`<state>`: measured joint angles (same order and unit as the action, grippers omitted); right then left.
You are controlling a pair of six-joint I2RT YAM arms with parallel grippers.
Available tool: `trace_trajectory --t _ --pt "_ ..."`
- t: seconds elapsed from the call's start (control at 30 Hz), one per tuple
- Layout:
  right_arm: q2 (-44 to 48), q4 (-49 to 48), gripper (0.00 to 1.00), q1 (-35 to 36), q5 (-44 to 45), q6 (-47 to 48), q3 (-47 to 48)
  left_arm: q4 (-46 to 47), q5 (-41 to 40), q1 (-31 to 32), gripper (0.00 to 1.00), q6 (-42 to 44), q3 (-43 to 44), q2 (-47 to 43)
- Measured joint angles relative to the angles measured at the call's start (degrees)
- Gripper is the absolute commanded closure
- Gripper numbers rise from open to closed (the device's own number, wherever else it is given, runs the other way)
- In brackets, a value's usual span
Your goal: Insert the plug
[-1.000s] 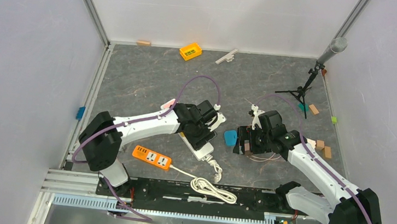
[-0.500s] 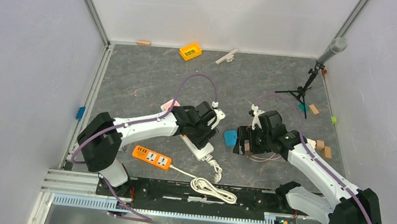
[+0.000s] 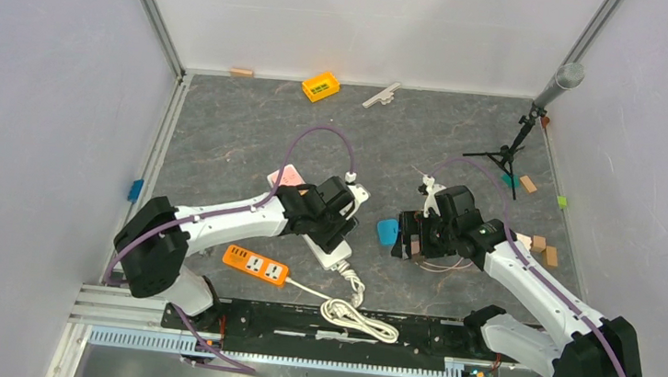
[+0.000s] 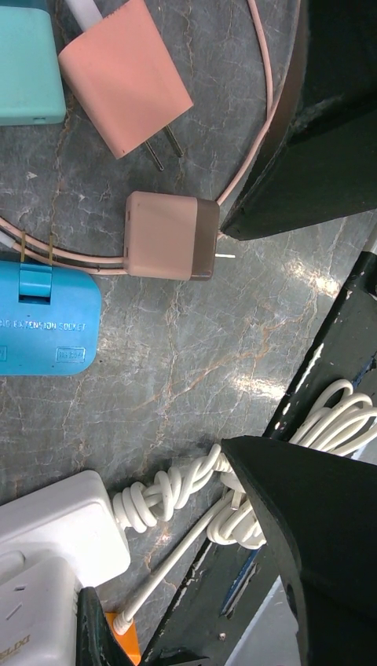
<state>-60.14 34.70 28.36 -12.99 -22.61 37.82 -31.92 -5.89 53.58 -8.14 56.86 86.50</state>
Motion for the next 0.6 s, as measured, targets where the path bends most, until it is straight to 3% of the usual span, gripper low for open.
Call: trace_trajectory --t 0.4,0.6 --pt "-0.2 -0.3 0.02 0.0 -1.6 0.9 0.0 0.2 2.9 -0.5 0.98 2.0 -0.1 -0.7" --pt "-1.1 -0.8 0.01 1.8 -3.1 3.7 1.9 0.3 6.7 -0.9 0.98 1.7 0.5 -6.2"
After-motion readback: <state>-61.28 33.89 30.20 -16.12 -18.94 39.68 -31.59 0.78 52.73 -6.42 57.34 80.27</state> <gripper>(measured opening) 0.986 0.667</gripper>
